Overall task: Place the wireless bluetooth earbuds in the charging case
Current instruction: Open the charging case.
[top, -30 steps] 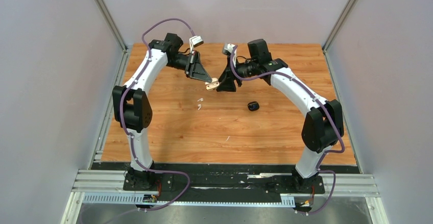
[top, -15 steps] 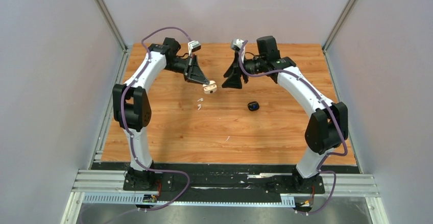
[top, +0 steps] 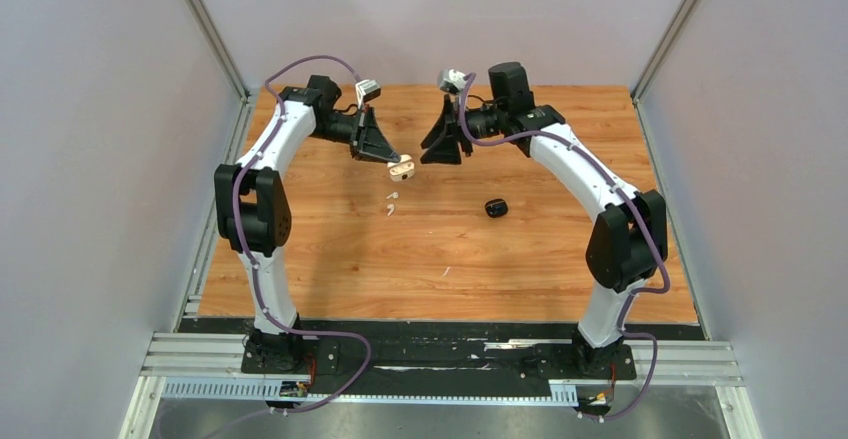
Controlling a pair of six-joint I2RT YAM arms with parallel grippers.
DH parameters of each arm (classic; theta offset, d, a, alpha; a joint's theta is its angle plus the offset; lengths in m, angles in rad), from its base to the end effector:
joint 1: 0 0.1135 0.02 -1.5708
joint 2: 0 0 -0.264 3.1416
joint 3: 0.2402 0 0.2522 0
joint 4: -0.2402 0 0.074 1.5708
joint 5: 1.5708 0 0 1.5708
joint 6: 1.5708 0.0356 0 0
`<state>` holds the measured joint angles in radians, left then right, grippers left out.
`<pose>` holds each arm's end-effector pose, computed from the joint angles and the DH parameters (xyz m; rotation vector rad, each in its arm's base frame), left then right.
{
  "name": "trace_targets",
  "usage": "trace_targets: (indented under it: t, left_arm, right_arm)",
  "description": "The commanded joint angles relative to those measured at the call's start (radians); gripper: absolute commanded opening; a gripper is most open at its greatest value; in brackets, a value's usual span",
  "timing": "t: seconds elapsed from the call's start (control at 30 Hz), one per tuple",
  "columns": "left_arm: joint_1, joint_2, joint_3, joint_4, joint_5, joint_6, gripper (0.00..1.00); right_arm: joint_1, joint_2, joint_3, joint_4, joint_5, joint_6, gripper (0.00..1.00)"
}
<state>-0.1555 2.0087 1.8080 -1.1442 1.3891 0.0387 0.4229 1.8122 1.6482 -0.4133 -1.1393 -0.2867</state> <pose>0.3917 -0.0968 0.2842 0.4442 2.2936 -1.9496 0.3598 0.1974 0.3405 -1.2794 1.5534 1.2849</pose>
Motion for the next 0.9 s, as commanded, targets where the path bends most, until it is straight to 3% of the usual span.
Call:
trace_targets:
  t: [0.0,0.17,0.63,0.8,0.87]
  left_arm:
    - [-0.001,-0.056,-0.002,-0.015,0.061,0.003,0.0]
    - [-0.001,-0.061,-0.006,-0.014,0.082,-0.003,0.0]
    - [-0.001,-0.079,-0.033,-0.02,0.121,-0.013,0.0]
    - [-0.003,-0.085,-0.038,-0.021,0.137,-0.015,0.0]
    - [-0.003,-0.086,-0.039,-0.02,0.139,-0.017,0.0]
  right_arm:
    - [0.067,-0.009,0.046,0.049,-0.016,-0.143,0.46]
    - [0.112,-0.023,0.015,0.056,0.03,-0.23,0.46]
    - [0.119,-0.011,-0.017,0.077,0.101,-0.268,0.41]
    - [0.119,0.0,-0.023,0.076,0.098,-0.281,0.32]
    - [0.119,0.005,-0.02,0.076,0.097,-0.28,0.23]
